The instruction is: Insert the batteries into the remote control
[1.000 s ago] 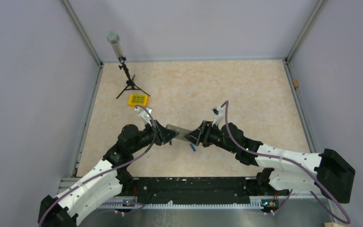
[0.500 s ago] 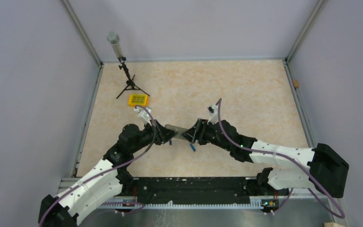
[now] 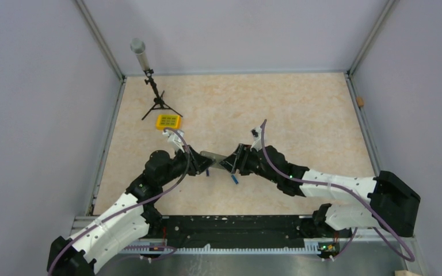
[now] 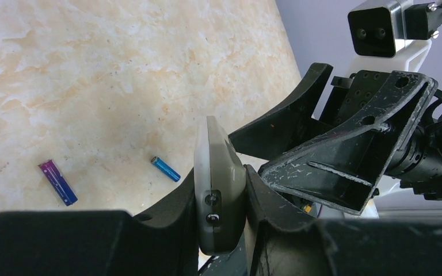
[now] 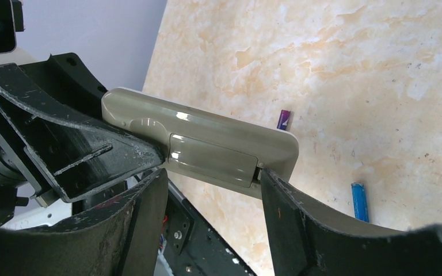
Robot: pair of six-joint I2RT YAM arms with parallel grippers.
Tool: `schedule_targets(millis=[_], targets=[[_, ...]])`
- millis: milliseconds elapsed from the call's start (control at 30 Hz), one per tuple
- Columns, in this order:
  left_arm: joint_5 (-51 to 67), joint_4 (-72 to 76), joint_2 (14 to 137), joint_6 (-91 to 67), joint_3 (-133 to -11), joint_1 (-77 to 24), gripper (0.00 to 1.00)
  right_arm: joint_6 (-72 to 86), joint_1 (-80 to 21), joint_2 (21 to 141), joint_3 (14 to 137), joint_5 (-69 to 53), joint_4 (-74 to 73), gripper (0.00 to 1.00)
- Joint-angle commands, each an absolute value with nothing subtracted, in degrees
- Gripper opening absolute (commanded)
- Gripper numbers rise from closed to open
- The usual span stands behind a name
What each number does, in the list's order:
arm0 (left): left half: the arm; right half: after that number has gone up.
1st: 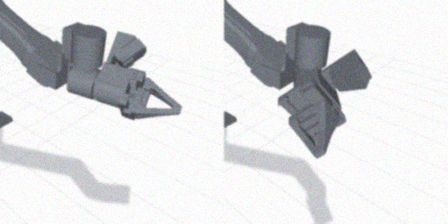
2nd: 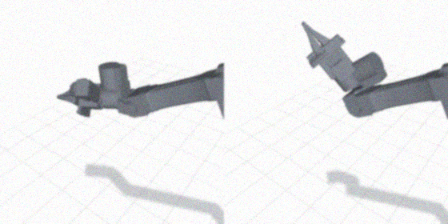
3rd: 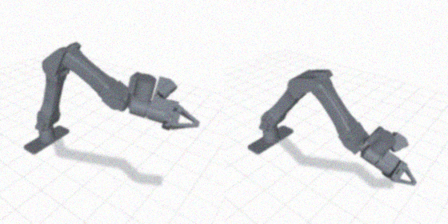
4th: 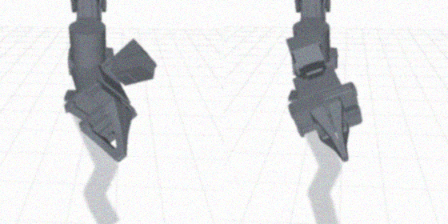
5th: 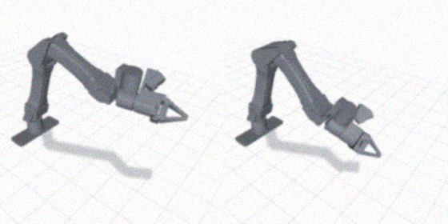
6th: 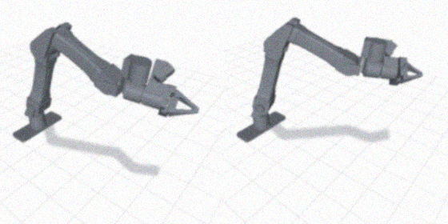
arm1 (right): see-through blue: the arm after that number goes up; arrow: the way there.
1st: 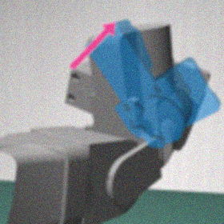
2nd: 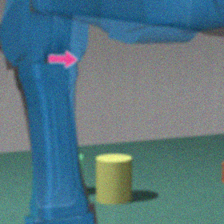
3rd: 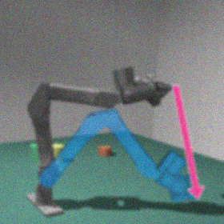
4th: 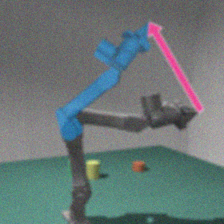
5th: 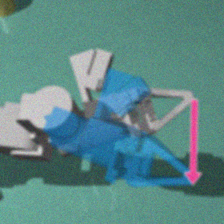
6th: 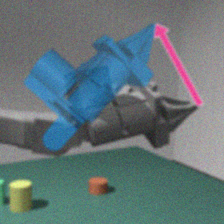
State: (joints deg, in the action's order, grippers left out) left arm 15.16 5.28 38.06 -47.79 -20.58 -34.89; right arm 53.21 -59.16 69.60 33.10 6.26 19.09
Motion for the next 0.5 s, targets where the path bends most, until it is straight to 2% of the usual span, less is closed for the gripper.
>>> schedule_targets(millis=[0, 467], targets=[[23.7, 16.1, 37.1, -51.8, -22.7, -36.0, 0.00, 54.2, -59.3, 70.9, 32.8, 4.4, 25.2, 0.60], [22.4, 14.2, 38.8, -50.0, -23.3, -36.0, 0.00, 54.5, -58.8, 68.6, 30.8, 0.6, 31.6, 0.59]])
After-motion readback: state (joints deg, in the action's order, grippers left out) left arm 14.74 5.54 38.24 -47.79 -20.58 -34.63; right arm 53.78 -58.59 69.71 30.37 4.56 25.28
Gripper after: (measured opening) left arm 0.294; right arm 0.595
